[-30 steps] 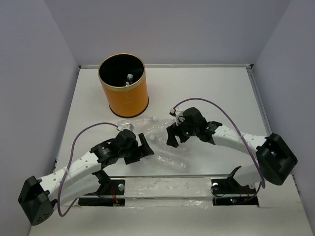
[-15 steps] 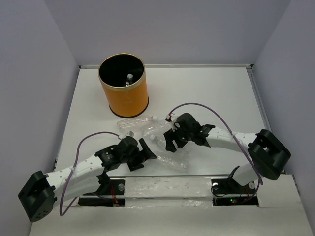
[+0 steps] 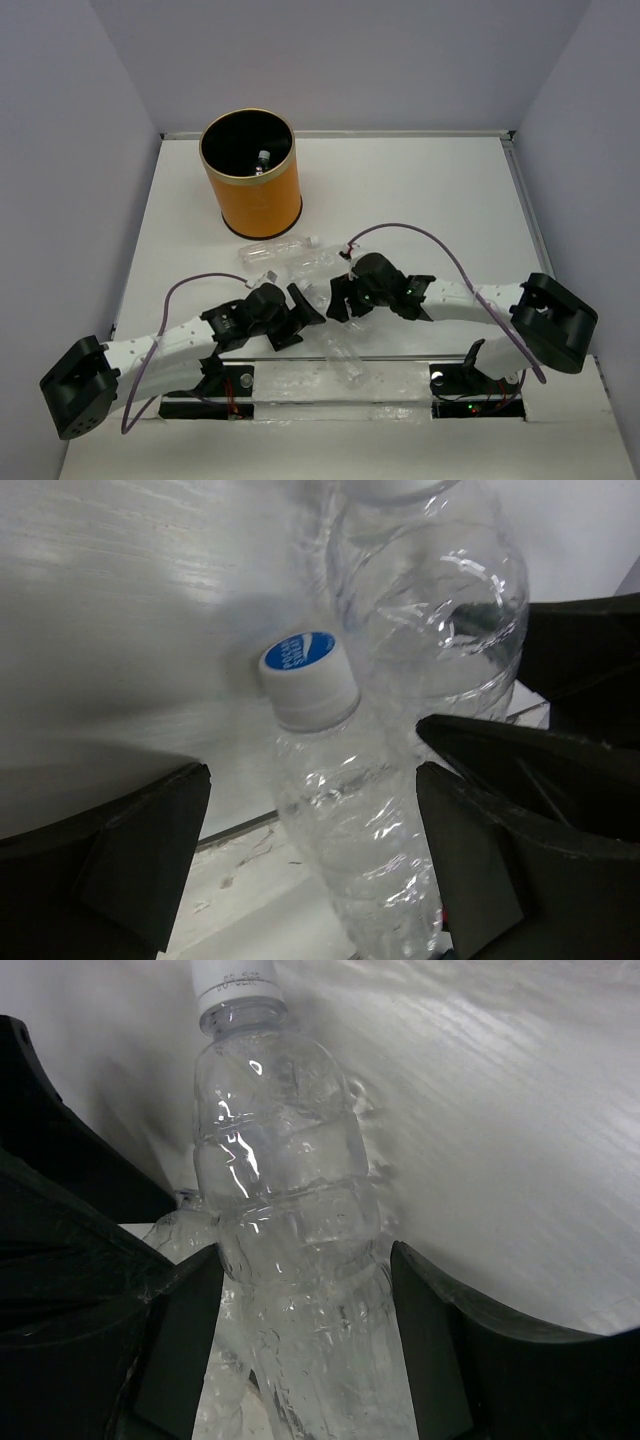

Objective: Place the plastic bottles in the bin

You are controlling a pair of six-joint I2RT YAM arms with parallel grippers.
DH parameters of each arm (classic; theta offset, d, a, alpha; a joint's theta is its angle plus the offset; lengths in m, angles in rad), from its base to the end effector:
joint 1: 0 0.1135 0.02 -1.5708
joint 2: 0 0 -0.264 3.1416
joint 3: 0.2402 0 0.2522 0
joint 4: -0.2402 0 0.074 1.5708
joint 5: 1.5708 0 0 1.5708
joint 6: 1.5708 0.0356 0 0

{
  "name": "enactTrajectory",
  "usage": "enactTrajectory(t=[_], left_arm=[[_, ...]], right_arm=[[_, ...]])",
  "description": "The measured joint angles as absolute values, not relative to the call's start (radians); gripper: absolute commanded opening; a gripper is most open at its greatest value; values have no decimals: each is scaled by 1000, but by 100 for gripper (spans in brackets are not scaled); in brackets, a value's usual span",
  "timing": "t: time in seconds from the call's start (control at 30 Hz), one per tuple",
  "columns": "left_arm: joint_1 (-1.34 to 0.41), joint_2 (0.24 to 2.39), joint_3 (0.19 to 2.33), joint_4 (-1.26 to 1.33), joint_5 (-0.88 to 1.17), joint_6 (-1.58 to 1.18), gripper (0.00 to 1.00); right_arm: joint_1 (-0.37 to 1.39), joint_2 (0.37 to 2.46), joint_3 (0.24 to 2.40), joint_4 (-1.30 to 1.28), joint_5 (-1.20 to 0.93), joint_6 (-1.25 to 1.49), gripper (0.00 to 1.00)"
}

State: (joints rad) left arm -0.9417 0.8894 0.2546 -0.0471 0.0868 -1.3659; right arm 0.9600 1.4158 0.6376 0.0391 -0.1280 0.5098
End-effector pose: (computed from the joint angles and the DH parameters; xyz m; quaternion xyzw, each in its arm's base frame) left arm 0.0984 -0.1405 0.1526 -0.1716 0.8857 -0.4086 0.1382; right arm 0.1549 0.2292 0.1715 -0.2289 0.8841 0.3137 0.2599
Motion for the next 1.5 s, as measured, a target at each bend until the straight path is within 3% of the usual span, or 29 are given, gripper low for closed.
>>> enactTrajectory(t=[0.3, 0.43, 0.5, 1.0, 1.2, 1.5], left_arm=[[-964, 927, 255, 12, 66, -1377, 98], [-981, 933, 255, 19, 64, -1379, 84], [-985, 933, 254, 17, 62, -1379, 72], [-987, 921, 231, 11, 49, -1360, 40], [-989, 892, 299, -89, 2, -1280, 36], [-988, 818, 711, -314, -202, -1097, 36]], right_arm=[[1003, 1388, 586, 83, -55, 652, 42], [1009, 1346, 554, 79, -2, 694, 41], [1010, 1321, 539, 73, 24, 705, 41], [1010, 1186, 513, 20, 136, 711, 40], [1010, 1017, 509, -37, 148, 684, 40], [1010, 842, 517, -159, 182, 643, 38]])
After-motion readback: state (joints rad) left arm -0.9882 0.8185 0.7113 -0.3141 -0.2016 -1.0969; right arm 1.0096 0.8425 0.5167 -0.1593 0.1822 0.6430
